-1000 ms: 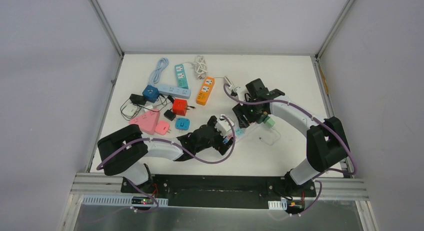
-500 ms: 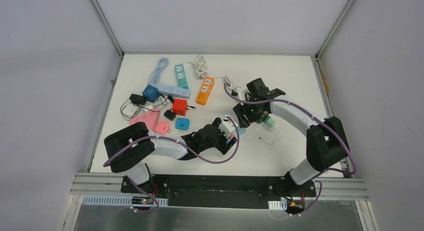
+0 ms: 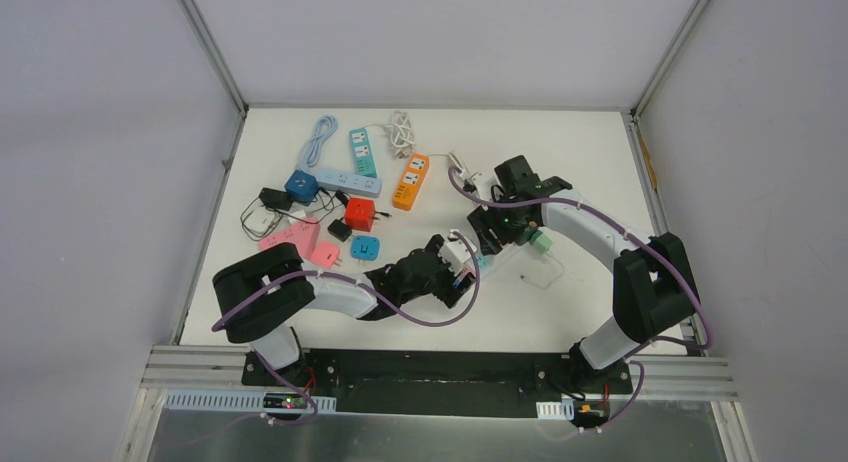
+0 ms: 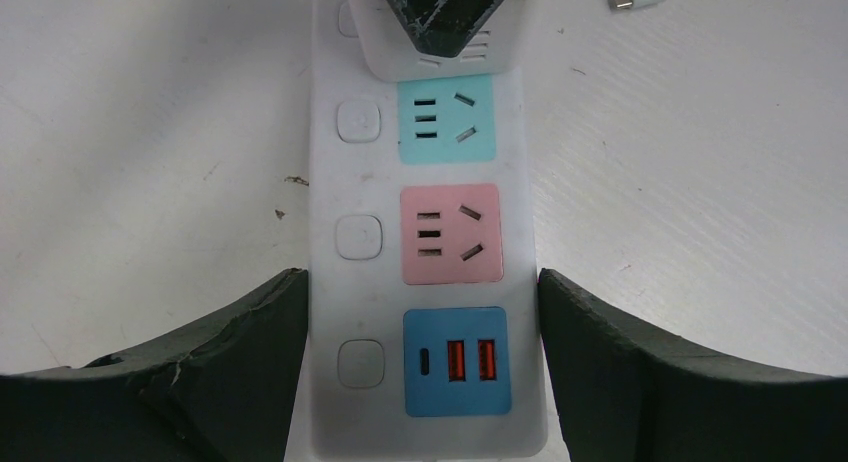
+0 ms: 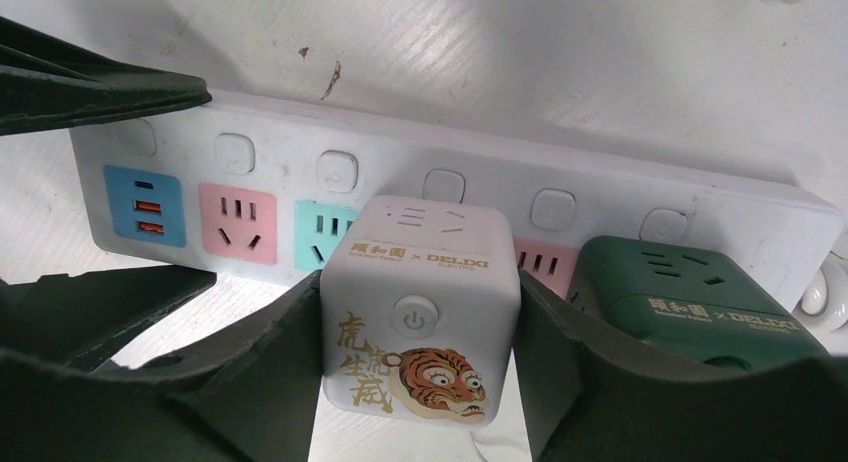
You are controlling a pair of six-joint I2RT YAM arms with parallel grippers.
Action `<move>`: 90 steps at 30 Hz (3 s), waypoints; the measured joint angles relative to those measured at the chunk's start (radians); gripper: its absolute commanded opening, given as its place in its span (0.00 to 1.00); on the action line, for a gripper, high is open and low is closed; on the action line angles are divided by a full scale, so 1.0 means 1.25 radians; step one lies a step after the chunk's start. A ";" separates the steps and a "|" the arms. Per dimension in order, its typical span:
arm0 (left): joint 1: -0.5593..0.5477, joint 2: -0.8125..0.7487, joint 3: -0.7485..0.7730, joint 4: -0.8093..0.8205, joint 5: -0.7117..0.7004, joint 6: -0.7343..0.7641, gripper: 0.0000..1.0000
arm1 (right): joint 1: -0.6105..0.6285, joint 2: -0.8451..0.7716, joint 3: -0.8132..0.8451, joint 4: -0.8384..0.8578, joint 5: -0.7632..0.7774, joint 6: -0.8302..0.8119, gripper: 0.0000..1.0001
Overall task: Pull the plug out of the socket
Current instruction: Remove the plug from the socket.
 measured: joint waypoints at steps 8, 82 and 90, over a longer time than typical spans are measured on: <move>0.000 0.004 0.004 0.000 -0.001 -0.010 0.03 | -0.002 0.009 0.010 -0.009 0.001 0.007 0.00; 0.000 0.013 -0.022 0.067 0.002 -0.035 0.00 | 0.005 0.024 0.030 -0.023 0.034 0.033 0.00; 0.000 0.013 -0.022 0.067 0.002 -0.035 0.00 | 0.056 0.017 0.022 -0.013 0.124 0.046 0.00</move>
